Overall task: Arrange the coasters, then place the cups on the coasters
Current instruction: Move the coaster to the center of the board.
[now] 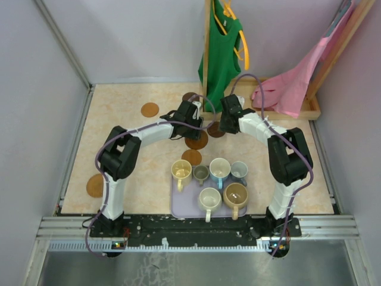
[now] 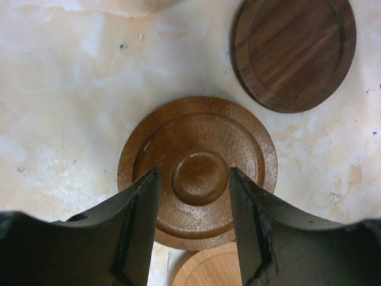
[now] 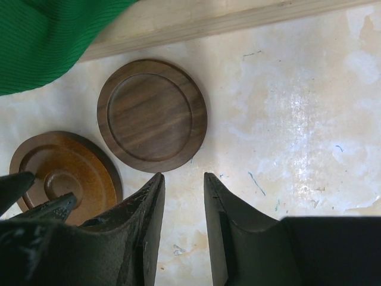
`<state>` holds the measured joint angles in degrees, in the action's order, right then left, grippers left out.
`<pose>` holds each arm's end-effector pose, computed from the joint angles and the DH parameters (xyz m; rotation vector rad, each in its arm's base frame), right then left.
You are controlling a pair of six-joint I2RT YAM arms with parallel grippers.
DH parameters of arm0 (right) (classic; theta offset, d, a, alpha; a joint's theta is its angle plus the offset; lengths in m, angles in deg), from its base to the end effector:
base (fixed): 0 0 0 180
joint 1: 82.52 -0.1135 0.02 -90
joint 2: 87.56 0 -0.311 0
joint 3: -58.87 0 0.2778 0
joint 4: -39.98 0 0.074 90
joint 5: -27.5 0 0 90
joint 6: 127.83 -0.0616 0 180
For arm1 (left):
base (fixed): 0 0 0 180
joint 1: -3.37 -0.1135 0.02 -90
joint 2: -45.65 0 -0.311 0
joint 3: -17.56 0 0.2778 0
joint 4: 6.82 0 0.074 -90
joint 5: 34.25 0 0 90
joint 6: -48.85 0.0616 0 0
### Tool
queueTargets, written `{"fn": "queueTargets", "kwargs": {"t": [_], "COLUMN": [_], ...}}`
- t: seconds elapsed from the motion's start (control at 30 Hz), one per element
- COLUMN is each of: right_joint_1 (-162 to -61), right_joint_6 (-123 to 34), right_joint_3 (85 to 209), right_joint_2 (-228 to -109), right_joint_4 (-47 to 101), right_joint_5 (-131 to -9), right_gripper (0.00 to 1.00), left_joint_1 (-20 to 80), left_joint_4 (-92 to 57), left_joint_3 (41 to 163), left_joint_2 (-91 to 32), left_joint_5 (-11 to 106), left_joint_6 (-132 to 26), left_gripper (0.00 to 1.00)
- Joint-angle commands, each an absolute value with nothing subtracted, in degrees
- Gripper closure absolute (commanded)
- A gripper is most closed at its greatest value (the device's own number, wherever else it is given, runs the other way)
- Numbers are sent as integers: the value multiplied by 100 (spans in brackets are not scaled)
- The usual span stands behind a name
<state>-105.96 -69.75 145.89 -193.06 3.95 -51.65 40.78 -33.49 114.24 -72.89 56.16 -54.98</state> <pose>0.4126 0.1662 0.2156 0.2610 2.4913 0.1616 0.4103 -0.3133 0.1817 0.4988 2.4061 -0.3943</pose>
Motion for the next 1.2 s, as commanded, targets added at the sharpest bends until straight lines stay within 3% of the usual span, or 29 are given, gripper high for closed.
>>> {"fn": "queueTargets", "kwargs": {"t": [0.0,0.6,1.17], "right_joint_1": [-10555,-10555,-10555], "right_joint_6": [-6874,-6928,-6904], "right_joint_3": [14840,14815,14880], "right_joint_2": [-19188,-19232,-19314], "right_joint_4": [549,589,665], "right_joint_5": [-5151,-5215,-5398], "right_gripper": [67,67,68], "left_joint_1": [4108,3731,2606], "left_joint_4": [-3573,-4203,-4404], "left_joint_3": [11663,11349,11317], "left_joint_2": [-7560,-7612,-7571], "left_joint_5": [5585,6244,6388], "left_joint_6": [-5492,-6154,-6162], "left_gripper": [43,47,47]}}
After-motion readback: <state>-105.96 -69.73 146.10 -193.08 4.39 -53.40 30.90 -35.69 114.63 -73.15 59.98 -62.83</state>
